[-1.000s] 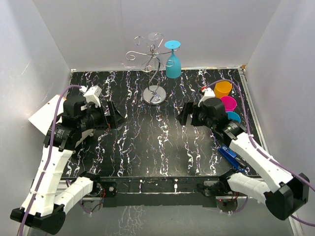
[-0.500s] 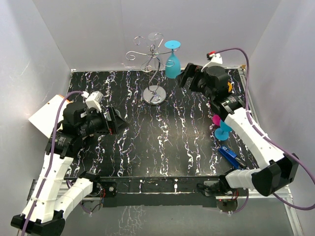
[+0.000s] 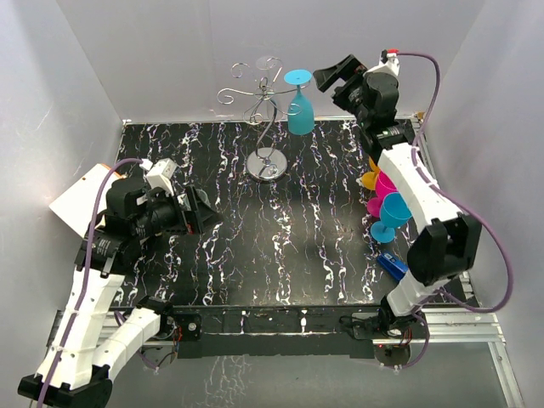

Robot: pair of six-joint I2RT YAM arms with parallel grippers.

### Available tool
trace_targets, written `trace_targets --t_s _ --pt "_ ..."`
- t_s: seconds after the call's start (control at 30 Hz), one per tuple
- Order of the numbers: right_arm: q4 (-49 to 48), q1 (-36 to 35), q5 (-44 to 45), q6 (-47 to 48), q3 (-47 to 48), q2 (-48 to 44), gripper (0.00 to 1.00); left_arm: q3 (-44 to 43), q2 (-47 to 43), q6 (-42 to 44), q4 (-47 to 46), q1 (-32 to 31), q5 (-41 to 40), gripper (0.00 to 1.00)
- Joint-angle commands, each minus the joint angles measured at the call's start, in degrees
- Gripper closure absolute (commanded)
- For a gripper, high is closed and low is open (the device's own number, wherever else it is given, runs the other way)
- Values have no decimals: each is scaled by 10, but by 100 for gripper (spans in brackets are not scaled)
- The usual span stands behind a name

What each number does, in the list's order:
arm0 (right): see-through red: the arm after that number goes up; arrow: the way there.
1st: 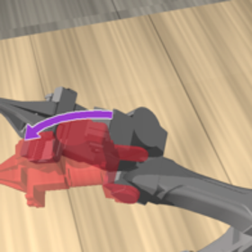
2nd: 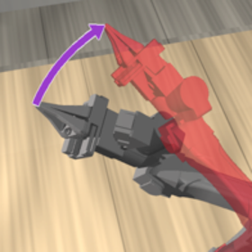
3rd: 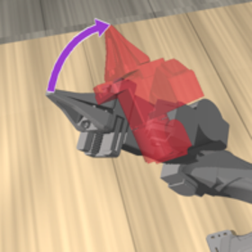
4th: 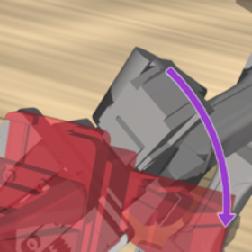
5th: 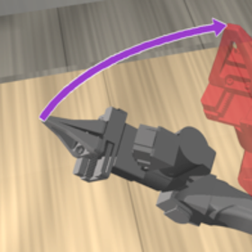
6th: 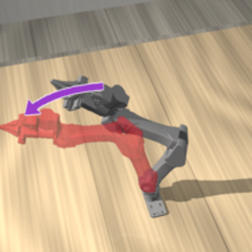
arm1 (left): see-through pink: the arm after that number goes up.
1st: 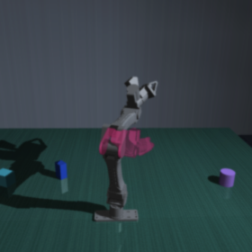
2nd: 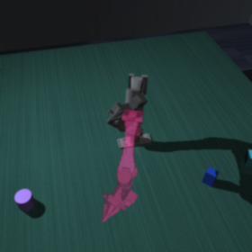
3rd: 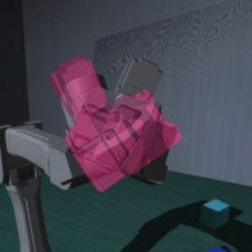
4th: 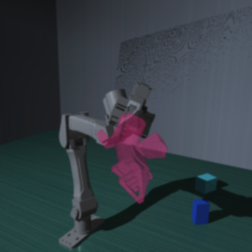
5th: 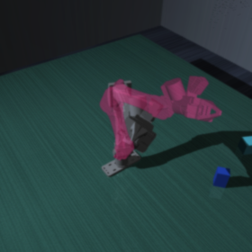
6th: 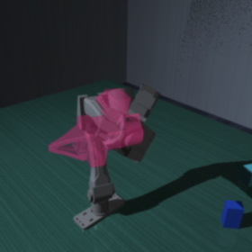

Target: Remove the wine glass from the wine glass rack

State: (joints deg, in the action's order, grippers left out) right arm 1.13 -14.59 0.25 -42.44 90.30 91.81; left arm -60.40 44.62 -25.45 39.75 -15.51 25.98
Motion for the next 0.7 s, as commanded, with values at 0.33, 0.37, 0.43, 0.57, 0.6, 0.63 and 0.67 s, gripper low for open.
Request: trace_targets --t_s 0.33,0.37,0.43,0.57,0.6,0.63,0.67 --pt "-73 24 -94 -99 233 209 28 -28 -16 -8 28 0 9 1" --pt "-71 25 -96 -103 241 219 30 -28 -16 -9 29 0 8 1" --pt "-73 26 -99 -109 252 232 31 -29 -16 -10 30 0 8 1" --pt "-76 28 -104 -121 262 250 35 -29 -16 -10 33 0 6 1" --pt "-79 29 -106 -125 262 253 37 -29 -15 -10 33 0 5 1" --pt "-81 29 -109 -129 262 255 39 -29 -15 -10 34 0 6 1" --pt "-83 30 -113 -134 263 258 41 -28 -16 -10 35 0 6 1"
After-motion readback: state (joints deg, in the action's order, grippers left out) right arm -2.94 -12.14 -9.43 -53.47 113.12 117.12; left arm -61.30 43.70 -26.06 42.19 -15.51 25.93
